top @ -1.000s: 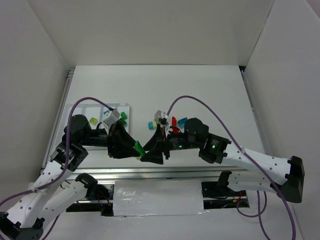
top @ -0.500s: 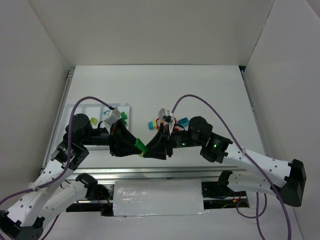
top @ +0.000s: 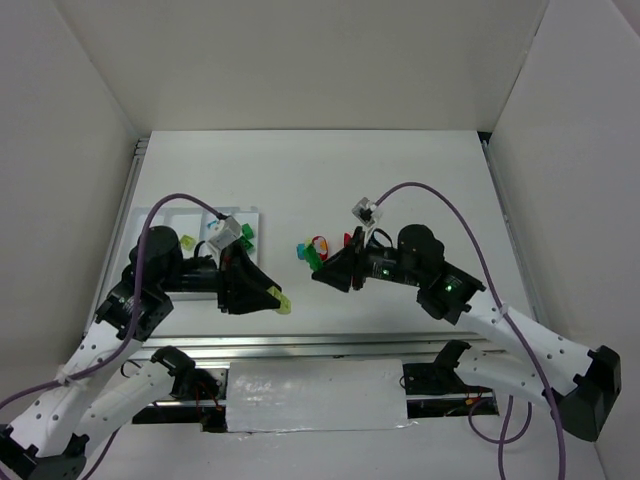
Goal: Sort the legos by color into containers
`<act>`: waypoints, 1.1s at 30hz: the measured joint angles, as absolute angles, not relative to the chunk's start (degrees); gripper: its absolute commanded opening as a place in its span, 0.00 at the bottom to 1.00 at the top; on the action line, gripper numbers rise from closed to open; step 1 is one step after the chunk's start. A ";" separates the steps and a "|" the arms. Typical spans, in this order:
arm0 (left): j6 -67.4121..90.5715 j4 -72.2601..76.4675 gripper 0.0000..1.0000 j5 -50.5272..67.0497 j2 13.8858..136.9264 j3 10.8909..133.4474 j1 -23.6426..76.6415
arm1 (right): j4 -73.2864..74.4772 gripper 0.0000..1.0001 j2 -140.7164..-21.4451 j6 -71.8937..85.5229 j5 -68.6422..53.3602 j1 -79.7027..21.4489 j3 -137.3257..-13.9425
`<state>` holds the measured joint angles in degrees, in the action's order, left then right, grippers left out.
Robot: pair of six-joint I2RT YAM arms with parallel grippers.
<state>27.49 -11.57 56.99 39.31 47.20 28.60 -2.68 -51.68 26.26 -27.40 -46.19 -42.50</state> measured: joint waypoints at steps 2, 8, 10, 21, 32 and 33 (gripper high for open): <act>26.87 -14.87 0.00 52.03 39.97 48.71 28.64 | 4.45 0.00 -54.94 28.75 -16.84 -43.27 -44.77; 27.09 -24.27 0.00 32.16 44.34 54.33 28.69 | 19.59 0.00 -71.46 38.09 9.89 -34.39 -47.16; 27.49 -27.03 0.00 25.85 46.28 55.59 28.67 | 21.96 0.00 -72.99 40.18 12.75 -33.06 -43.88; 31.68 -35.38 0.00 8.23 51.96 57.52 26.61 | 22.37 0.30 -76.09 44.07 13.96 -29.85 -39.99; 39.92 -39.64 0.00 -2.83 57.95 59.61 9.37 | 18.65 0.75 -77.25 45.34 9.37 -29.85 -36.77; 40.99 -39.81 0.00 -3.90 58.85 59.61 7.14 | 18.57 0.76 -77.23 45.34 9.06 -29.85 -36.60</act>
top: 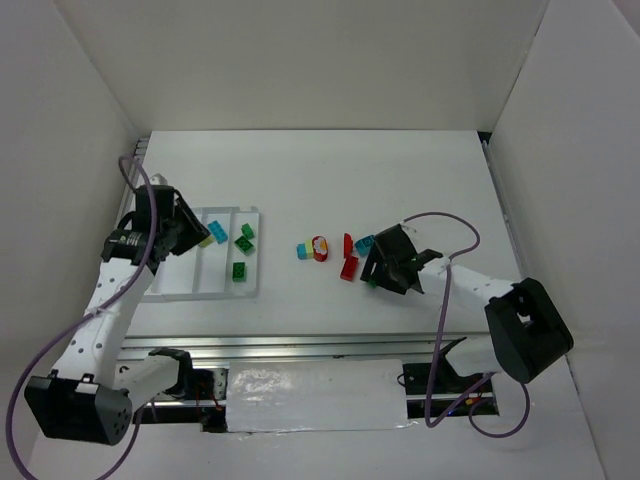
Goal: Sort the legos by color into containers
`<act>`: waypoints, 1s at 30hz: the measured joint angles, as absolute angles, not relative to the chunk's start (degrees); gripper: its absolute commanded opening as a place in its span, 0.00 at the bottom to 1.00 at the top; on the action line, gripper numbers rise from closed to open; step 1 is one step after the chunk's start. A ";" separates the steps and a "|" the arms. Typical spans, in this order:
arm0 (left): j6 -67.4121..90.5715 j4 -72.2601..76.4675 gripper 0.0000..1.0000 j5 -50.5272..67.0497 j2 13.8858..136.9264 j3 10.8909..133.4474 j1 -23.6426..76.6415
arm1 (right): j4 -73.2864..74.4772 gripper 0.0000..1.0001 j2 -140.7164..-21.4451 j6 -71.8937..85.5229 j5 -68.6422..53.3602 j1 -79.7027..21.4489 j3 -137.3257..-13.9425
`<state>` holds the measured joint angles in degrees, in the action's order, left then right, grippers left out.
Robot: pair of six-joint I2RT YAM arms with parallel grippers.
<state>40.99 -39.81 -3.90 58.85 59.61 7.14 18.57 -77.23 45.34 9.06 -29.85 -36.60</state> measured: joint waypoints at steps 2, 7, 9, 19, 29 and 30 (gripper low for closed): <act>43.33 -40.05 0.00 -6.20 60.73 59.61 3.88 | 18.52 0.76 -76.88 45.32 8.54 -29.85 -36.40; 50.24 -39.51 0.00 -12.88 64.01 57.95 0.69 | 18.55 0.77 -72.12 45.15 6.79 -29.85 -36.05; 52.73 -39.46 0.00 -15.51 65.47 57.25 -0.19 | 18.61 0.78 -69.34 45.08 6.35 -29.98 -35.97; 59.44 -38.94 0.06 -22.68 81.03 57.23 -4.40 | 18.87 0.79 -62.02 43.38 2.92 -30.24 -33.76; 62.00 -39.31 0.83 -24.49 82.74 57.23 -4.67 | 18.87 0.79 -60.84 41.43 1.96 -30.24 -32.86; 61.69 -39.31 0.94 -24.49 82.81 57.23 -4.75 | 18.85 0.79 -60.84 41.32 1.89 -30.24 -32.75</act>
<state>61.69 -39.31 -24.49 82.81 57.23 -4.75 18.85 -60.84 41.32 1.89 -30.24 -32.75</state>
